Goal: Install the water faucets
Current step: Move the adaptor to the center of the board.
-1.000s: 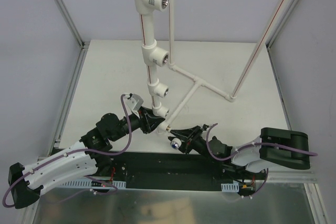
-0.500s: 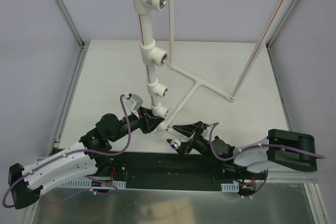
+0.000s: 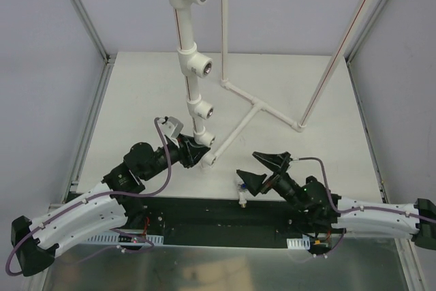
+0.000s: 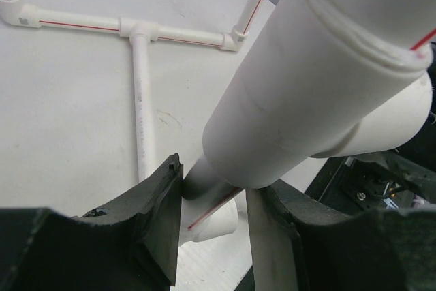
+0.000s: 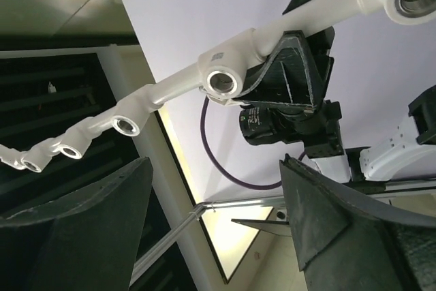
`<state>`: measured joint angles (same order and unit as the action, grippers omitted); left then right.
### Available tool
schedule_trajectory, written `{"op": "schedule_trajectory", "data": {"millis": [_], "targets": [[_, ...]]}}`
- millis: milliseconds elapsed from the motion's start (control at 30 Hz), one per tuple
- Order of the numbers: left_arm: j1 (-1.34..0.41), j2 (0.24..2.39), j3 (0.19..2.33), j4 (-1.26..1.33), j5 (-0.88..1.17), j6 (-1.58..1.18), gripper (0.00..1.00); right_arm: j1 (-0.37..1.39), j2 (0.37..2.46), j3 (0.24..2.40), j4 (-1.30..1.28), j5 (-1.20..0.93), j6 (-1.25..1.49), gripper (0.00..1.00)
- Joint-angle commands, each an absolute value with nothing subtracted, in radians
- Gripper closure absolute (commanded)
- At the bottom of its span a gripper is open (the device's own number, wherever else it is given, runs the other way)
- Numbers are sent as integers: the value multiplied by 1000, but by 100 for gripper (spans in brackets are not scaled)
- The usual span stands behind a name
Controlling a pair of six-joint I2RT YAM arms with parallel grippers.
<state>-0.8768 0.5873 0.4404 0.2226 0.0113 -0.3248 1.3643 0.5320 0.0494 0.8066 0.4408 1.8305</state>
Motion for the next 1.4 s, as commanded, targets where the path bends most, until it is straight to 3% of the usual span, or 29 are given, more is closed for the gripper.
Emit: {"op": "schedule_trajectory", "data": {"millis": [0, 233, 500, 767, 800, 900, 967, 1100, 1367], "targets": [[-862, 623, 482, 252, -2, -379, 100, 1367, 287, -107, 369, 525, 1934, 18], [-862, 640, 491, 187, -58, -399, 100, 1367, 123, -9, -149, 598, 1807, 19], [-805, 807, 600, 84, -97, -367, 100, 1364, 369, 248, -385, 725, 1417, 19], [-611, 983, 701, 106, 92, -387, 100, 1353, 655, 648, -707, 818, 1036, 19], [-611, 992, 716, 94, 109, -384, 91, 1348, 684, 679, -731, 818, 1001, 19], [-611, 989, 727, 78, 175, -399, 50, 1324, 771, 748, -813, 769, 931, 19], [-611, 960, 718, 52, 195, -410, 14, 1293, 808, 762, -833, 723, 907, 19], [-611, 835, 675, 9, 199, -425, 4, 1203, 860, 732, -767, 594, 842, 19], [-611, 651, 623, -100, 245, -477, 5, 1080, 1075, 756, -578, 390, 640, 21]]}}
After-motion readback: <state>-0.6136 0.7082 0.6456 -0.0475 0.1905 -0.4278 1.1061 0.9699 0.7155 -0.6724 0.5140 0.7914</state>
